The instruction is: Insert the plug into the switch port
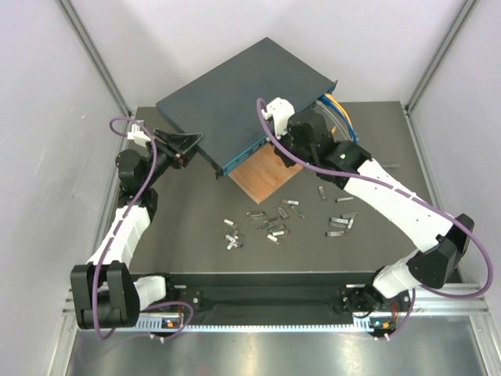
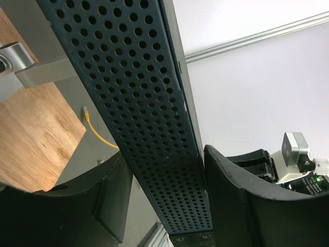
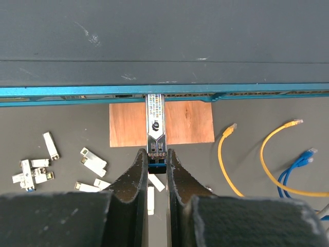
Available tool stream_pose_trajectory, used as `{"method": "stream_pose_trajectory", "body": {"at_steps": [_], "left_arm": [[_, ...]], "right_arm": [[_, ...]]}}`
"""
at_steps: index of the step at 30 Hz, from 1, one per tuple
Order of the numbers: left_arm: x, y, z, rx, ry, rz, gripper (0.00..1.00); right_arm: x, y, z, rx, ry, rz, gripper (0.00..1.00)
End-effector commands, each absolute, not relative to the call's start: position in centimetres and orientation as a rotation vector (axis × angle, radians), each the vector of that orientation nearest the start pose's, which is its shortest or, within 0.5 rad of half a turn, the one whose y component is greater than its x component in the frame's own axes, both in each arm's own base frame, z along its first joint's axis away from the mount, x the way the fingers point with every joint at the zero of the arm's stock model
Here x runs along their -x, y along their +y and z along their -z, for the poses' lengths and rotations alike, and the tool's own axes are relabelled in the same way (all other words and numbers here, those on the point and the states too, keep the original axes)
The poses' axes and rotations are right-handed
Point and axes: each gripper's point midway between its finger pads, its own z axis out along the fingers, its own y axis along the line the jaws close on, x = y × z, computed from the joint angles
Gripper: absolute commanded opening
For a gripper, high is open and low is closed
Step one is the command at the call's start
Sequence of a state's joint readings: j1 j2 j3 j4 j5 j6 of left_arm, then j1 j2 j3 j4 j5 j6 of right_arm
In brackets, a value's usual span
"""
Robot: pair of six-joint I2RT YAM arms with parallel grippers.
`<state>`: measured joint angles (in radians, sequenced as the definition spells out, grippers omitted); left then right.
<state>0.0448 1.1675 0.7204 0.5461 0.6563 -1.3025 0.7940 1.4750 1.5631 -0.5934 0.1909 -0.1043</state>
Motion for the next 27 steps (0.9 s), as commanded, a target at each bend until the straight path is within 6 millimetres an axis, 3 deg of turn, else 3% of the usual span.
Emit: {"method": "stream_pose_trajectory", "body": {"at_steps": [1,16,27], "left_arm": [[-36.7,-12.7,-29.7,0.464,1.65,1.378,0.0],[-36.6,-12.8,-29.6,0.459,1.656,1.379,0.0],[-36.6,-12.9,-29.4,0.461,1.661,1.38,0.0]], "right_arm": [[-33.8,30.0,-37.1,0.678,1.687,-0.311,0.0],[-33.5,28.8,-36.6,0.681,1.681,-0.24,0.0],[-33.4,30.0,-36.2,0.693,1.694,-0.315,0.0]]}}
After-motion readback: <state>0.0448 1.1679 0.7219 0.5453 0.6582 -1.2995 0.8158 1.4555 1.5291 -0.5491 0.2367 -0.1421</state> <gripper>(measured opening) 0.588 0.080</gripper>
